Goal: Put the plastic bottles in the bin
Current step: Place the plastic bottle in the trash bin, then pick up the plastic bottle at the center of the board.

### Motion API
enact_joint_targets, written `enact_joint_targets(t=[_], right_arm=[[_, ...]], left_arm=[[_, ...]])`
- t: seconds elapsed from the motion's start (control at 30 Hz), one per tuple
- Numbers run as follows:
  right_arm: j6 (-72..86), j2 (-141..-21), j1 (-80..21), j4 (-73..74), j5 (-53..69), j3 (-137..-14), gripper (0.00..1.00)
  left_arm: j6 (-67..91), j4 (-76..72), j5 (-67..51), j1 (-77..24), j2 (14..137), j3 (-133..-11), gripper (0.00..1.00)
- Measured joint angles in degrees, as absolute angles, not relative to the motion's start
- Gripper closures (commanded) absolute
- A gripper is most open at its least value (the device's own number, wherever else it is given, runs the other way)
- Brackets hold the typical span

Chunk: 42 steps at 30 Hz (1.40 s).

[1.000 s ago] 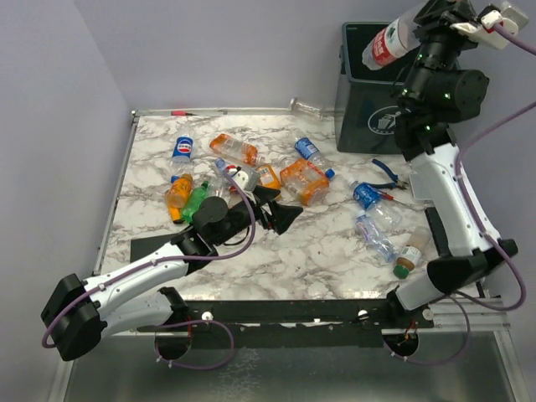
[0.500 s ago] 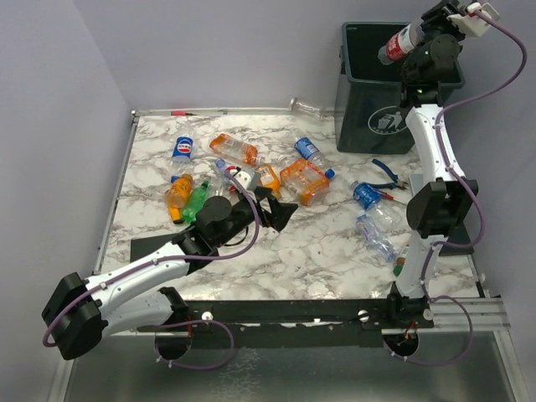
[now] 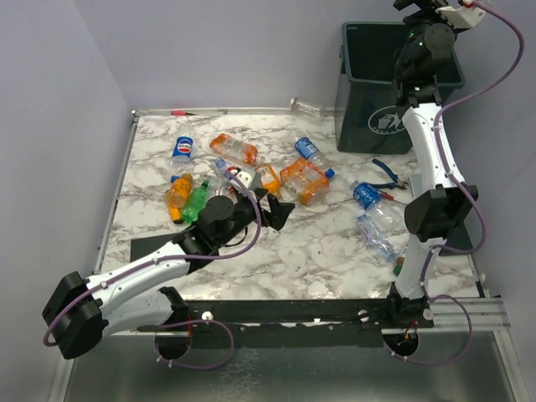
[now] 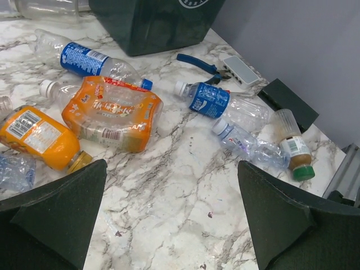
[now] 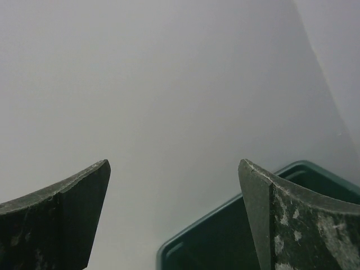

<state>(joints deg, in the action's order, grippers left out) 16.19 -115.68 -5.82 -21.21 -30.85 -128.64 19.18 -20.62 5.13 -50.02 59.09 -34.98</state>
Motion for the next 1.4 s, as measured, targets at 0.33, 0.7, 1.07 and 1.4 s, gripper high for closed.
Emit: enact_joint_targets(t=[0.33, 0.7, 1.07, 1.4], right_arm=[[19.44, -89.01, -23.42, -16.49, -24.16, -102.28, 0.00], [35.42, -70.26, -28.73, 2.87, -16.86, -68.55, 0.00], [45.01, -50.98, -28.82, 5.26, -7.90, -33.15, 0.00], [45.19, -47.03, -28.82, 4.75, -0.67, -26.48, 0.00]], left_arm=[[18.98, -15.70, 15.75, -50.02, 59.20, -36.84, 0.01], [17.69, -4.93, 34.63, -50.00, 63.99, -42.26, 0.01], [20.53, 5.74, 29.26, -43.31, 80.71, -50.06, 0.02], [23.31, 9.74, 22.63, -38.26, 90.56, -52.77, 0.08]])
